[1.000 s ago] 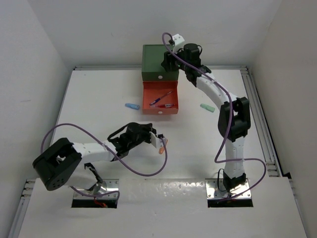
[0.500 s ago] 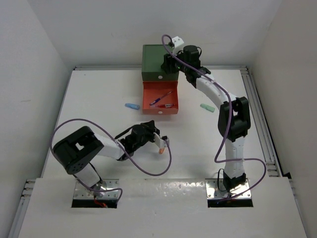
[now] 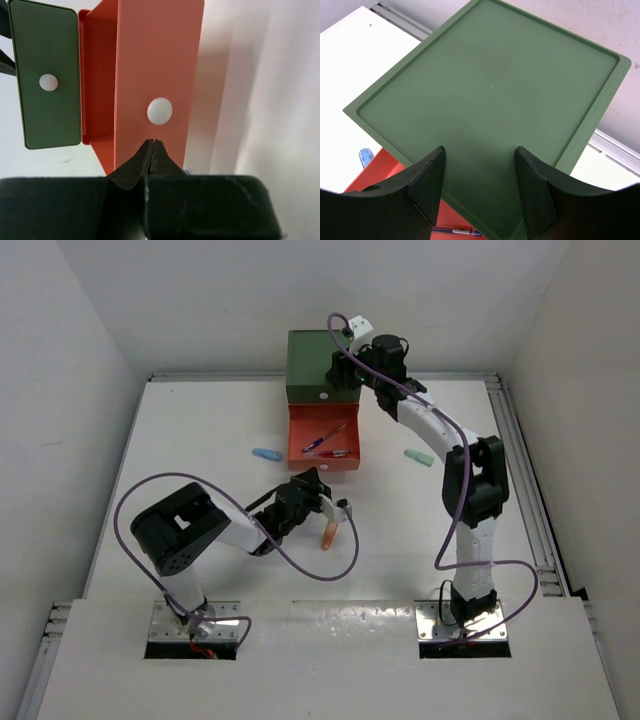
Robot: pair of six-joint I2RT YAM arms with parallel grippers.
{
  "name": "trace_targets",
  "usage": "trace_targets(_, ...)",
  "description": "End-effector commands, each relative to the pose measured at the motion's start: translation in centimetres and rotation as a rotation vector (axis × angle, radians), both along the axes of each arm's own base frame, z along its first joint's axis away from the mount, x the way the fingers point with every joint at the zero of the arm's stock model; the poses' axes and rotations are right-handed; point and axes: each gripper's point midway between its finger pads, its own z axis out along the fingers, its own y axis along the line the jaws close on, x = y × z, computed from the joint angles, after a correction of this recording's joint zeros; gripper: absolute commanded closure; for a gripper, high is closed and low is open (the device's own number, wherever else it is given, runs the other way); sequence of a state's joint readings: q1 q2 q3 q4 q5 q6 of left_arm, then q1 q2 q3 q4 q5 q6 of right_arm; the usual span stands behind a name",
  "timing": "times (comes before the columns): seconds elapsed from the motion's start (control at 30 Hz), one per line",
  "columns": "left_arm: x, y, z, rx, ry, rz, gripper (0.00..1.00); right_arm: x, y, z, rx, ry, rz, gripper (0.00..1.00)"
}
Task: Sort the stationery into containers
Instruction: Close the drawer in the storage box.
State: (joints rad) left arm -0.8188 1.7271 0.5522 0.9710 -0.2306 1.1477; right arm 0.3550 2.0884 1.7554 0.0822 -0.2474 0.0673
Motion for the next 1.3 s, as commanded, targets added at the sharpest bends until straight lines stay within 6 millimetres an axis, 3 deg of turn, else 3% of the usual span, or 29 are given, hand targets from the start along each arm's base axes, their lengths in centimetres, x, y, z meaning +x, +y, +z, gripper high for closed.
trace_targets(0.0,2.0,-0.4,2.3,-0.072,-0.057,0.037,1.00,-1.6,-0.4,-1.0,-0.014,0.065,0.020,0.44)
trace_targets(0.27,5.5,-0.1,3.0,-0.093,-0.085,0.097,1.00,-2.1,-0.4,-1.4,-0.023,0.071,0.037,0.45)
trace_targets(0.5,8.3,0.1,3.8,-0.101,-0.107,0.125,1.00,-2.6,-0.1,-1.8,-0.019,0.090,0.066,0.55)
trace_targets(0.93,14.8,-0.3,2.9,-0.101,-0.142,0.165,1.00,-3.2,0.4,-1.7,-0.002,0.102,0.093,0.59)
trace_targets(1.27,17.6,0.4,2.2,-0.102,-0.171,0.199,1.00,-3.7,0.4,-2.3,-0.009,0.131,0.102,0.59)
